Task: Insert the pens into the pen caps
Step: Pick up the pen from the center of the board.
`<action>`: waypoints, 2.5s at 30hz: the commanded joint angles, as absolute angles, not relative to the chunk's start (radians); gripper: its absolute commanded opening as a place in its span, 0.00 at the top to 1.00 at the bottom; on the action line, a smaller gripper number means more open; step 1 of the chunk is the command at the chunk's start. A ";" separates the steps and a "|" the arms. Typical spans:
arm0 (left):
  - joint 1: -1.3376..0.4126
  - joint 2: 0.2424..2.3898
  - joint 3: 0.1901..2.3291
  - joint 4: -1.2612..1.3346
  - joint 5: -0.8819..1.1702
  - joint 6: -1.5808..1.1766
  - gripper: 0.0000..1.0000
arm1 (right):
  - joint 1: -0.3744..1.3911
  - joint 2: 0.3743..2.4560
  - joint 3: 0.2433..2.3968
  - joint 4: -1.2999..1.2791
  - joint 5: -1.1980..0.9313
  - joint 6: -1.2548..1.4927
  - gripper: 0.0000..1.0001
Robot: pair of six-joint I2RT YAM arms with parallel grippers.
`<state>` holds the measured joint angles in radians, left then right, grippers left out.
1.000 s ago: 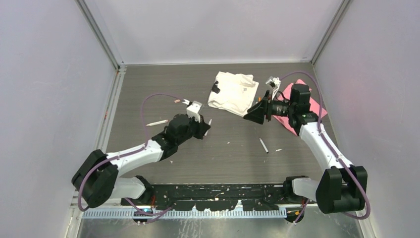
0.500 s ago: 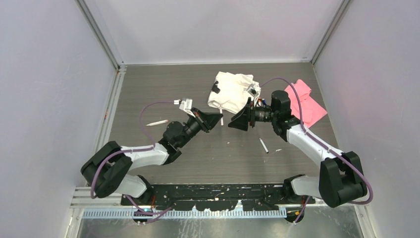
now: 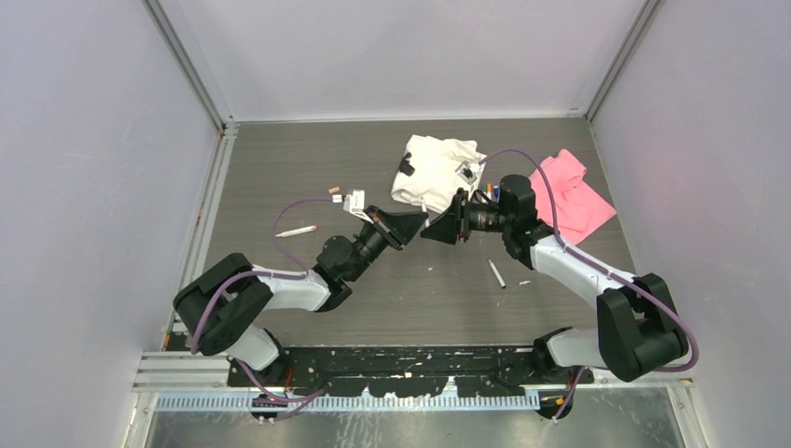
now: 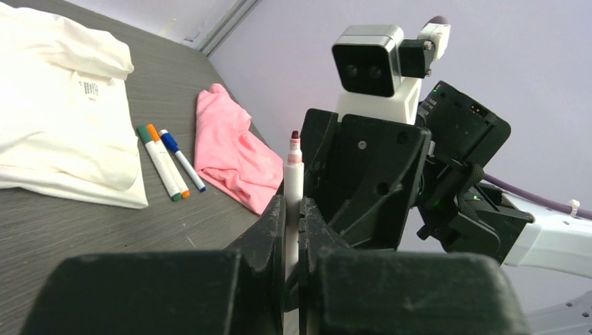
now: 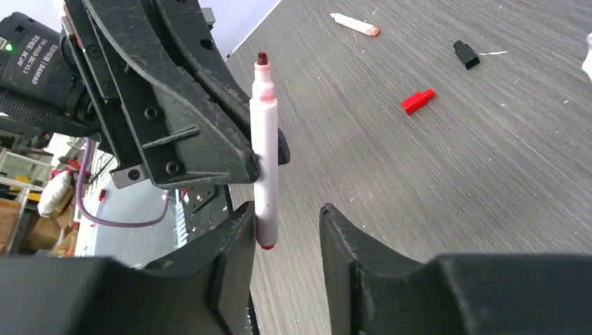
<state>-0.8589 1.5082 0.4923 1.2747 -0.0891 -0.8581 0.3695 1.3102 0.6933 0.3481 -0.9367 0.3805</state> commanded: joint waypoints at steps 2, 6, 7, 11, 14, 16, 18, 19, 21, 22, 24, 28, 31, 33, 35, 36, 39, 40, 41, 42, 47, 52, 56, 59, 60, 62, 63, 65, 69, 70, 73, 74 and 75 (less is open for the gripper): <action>-0.874 1.531 0.526 1.392 -0.134 -0.860 0.99 | 0.386 1.319 0.710 0.452 -0.902 0.478 0.67; -0.876 1.551 0.522 1.429 -0.132 -0.870 0.99 | 0.387 1.320 0.714 0.465 -0.902 0.501 0.90; -0.876 1.554 0.522 1.431 -0.131 -0.874 0.99 | 0.387 1.319 0.717 0.461 -0.904 0.500 0.94; -0.876 1.535 0.505 1.431 -0.130 -0.855 0.94 | 0.385 1.308 0.752 0.380 -0.961 0.434 0.99; -0.871 1.482 0.462 1.430 -0.130 -0.826 0.69 | 0.374 1.304 0.808 0.202 -1.042 0.275 0.99; -0.856 1.418 0.409 1.428 -0.107 -0.809 0.53 | 0.367 1.301 0.851 0.044 -1.056 0.154 0.99; -0.825 1.344 0.365 1.392 -0.062 -0.808 0.42 | 0.365 1.297 0.884 -0.076 -1.074 0.051 0.99; -0.804 1.301 0.351 1.345 -0.025 -0.811 0.38 | 0.364 1.294 0.894 -0.110 -1.082 0.015 0.99; -0.755 1.196 0.354 1.188 0.086 -0.824 0.33 | 0.364 1.292 0.909 -0.164 -1.101 -0.054 0.99; -0.735 1.147 0.370 1.092 0.151 -0.818 0.31 | 0.364 1.290 0.916 -0.193 -1.111 -0.083 0.99; -0.719 1.062 0.415 0.906 0.257 -0.769 0.29 | 0.364 1.288 0.933 -0.254 -1.130 -0.154 0.99; -0.716 0.985 0.507 0.651 0.398 -0.679 0.24 | 0.365 1.289 0.949 -0.305 -1.157 -0.205 0.99; -0.716 0.989 0.558 0.545 0.396 -0.654 0.24 | 0.365 1.288 0.950 -0.313 -1.175 -0.217 0.99; -0.716 1.015 0.586 0.498 0.382 -0.649 0.24 | 0.365 1.286 0.951 -0.317 -1.178 -0.223 0.99; -0.716 1.046 0.604 0.497 0.371 -0.659 0.25 | 0.364 1.282 0.951 -0.323 -1.178 -0.230 0.99; -0.716 1.064 0.609 0.509 0.369 -0.669 0.26 | 0.365 1.281 0.951 -0.323 -1.179 -0.231 0.99; -0.716 1.124 0.623 0.568 0.368 -0.707 0.33 | 0.364 1.283 0.950 -0.324 -1.187 -0.233 0.99; -0.716 1.147 0.629 0.596 0.382 -0.721 0.35 | 0.365 1.285 0.950 -0.324 -1.189 -0.233 0.99; -0.716 1.172 0.637 0.626 0.394 -0.737 0.38 | 0.365 1.286 0.950 -0.324 -1.190 -0.233 0.99; -0.716 1.194 0.646 0.652 0.406 -0.757 0.40 | 0.365 1.288 0.950 -0.324 -1.192 -0.233 0.99; -0.716 1.304 0.676 0.791 0.473 -0.840 0.45 | 0.366 1.287 0.948 -0.324 -1.191 -0.233 0.99; -0.722 1.354 0.678 0.861 0.484 -0.882 0.50 | 0.365 1.289 0.948 -0.324 -1.192 -0.232 0.99; -0.726 1.389 0.686 0.882 0.486 -0.896 0.73 | 0.366 1.290 0.949 -0.324 -1.195 -0.229 0.99; -0.727 1.414 0.676 0.939 0.477 -0.922 0.99 | 0.367 1.289 0.950 -0.322 -1.195 -0.226 0.98; -0.730 1.420 0.664 0.972 0.464 -0.933 0.99 | 0.366 1.290 0.949 -0.317 -1.195 -0.219 0.96; -0.739 1.429 0.629 1.042 0.424 -0.955 0.99 | 0.367 1.287 0.937 -0.283 -1.196 -0.178 0.87; -0.746 1.434 0.613 1.081 0.396 -0.965 0.99 | 0.366 1.286 0.925 -0.222 -1.199 -0.138 0.82; -0.762 1.451 0.584 1.159 0.335 -0.983 0.99 | 0.365 1.286 0.893 -0.099 -1.209 0.006 0.71; -0.778 1.501 0.543 1.323 0.240 -1.024 0.99 | 0.367 1.295 0.827 0.176 -1.208 0.243 0.65; -0.780 1.515 0.534 1.347 0.219 -1.035 0.99 | 0.366 1.301 0.822 0.200 -1.206 0.271 0.64; -0.782 1.542 0.517 1.430 0.174 -1.060 0.99 | 0.370 1.312 0.822 0.221 -1.202 0.299 0.64; -0.782 1.543 0.517 1.431 0.166 -1.058 0.99 | 0.372 1.314 0.821 0.221 -1.200 0.301 0.64; -0.783 1.542 0.517 1.431 0.161 -1.053 0.99 | 0.374 1.317 0.822 0.221 -1.199 0.303 0.65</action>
<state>-0.7799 1.5360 0.5259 1.2694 0.2466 -1.0348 0.3634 1.3186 0.8158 0.0772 -1.1805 0.2035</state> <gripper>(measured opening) 0.064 0.357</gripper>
